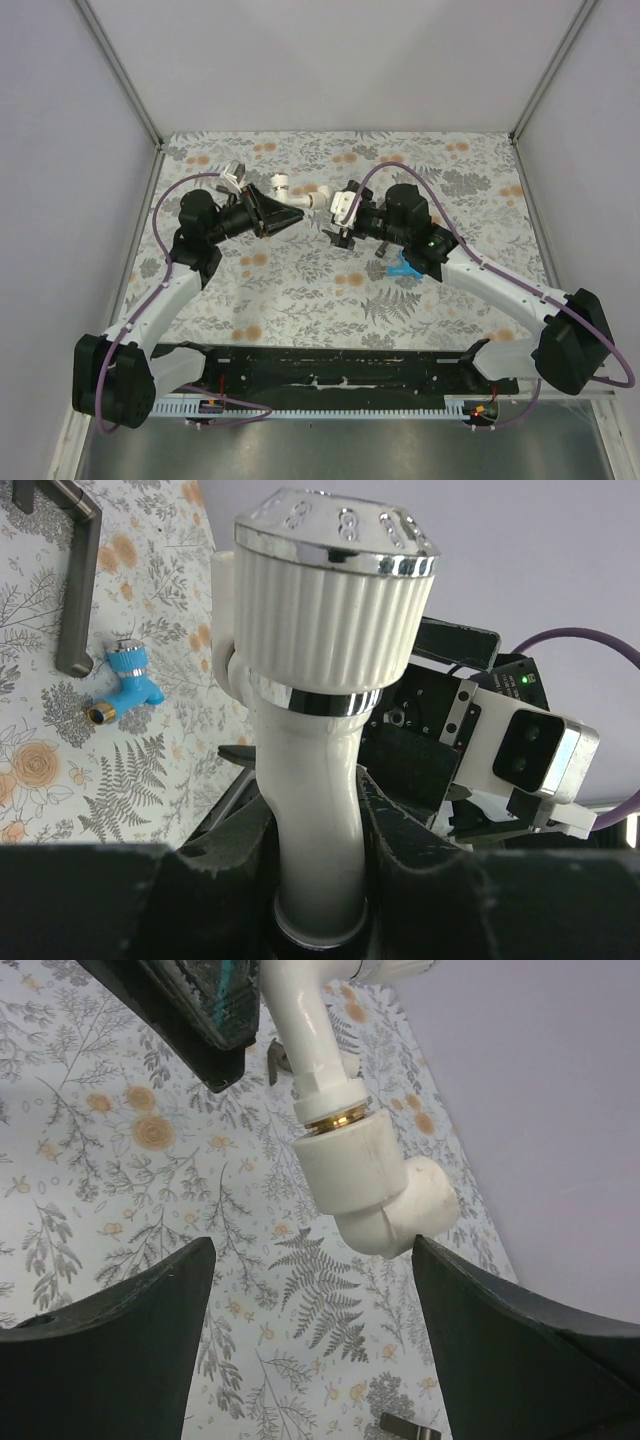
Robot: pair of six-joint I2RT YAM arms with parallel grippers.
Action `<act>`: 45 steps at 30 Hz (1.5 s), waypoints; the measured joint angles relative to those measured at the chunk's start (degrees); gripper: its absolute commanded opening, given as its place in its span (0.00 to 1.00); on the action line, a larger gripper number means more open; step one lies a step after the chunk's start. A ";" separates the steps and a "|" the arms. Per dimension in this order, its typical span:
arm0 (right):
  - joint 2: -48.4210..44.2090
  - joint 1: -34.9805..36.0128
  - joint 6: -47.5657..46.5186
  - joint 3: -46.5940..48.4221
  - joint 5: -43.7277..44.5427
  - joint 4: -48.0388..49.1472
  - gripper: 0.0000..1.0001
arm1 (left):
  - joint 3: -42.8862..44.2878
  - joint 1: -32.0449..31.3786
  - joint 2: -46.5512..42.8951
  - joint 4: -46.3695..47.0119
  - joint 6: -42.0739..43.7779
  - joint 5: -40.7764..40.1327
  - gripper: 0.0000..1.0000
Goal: Install the water faucets
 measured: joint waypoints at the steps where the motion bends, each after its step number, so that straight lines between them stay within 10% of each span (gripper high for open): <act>1: 0.00 0.00 -0.52 -0.11 0.68 0.37 0.87 | 0.07 0.00 0.00 0.15 -0.11 0.07 0.02; 25: 2.64 0.02 -7.30 -1.51 -0.33 10.86 0.81 | 3.43 -1.68 0.76 0.28 -1.90 1.60 0.02; 34: 2.97 -0.50 -5.86 -0.48 -0.68 8.76 0.26 | 4.37 -1.88 1.16 -0.72 -1.03 3.23 0.02; 36: 2.08 -0.66 -3.23 -0.37 -1.09 7.37 0.00 | 5.07 -1.88 1.64 -0.76 1.31 4.26 0.02; 45: -0.57 -6.64 28.39 2.32 -15.69 0.20 0.00 | 7.26 -1.97 3.52 3.52 24.15 8.92 0.02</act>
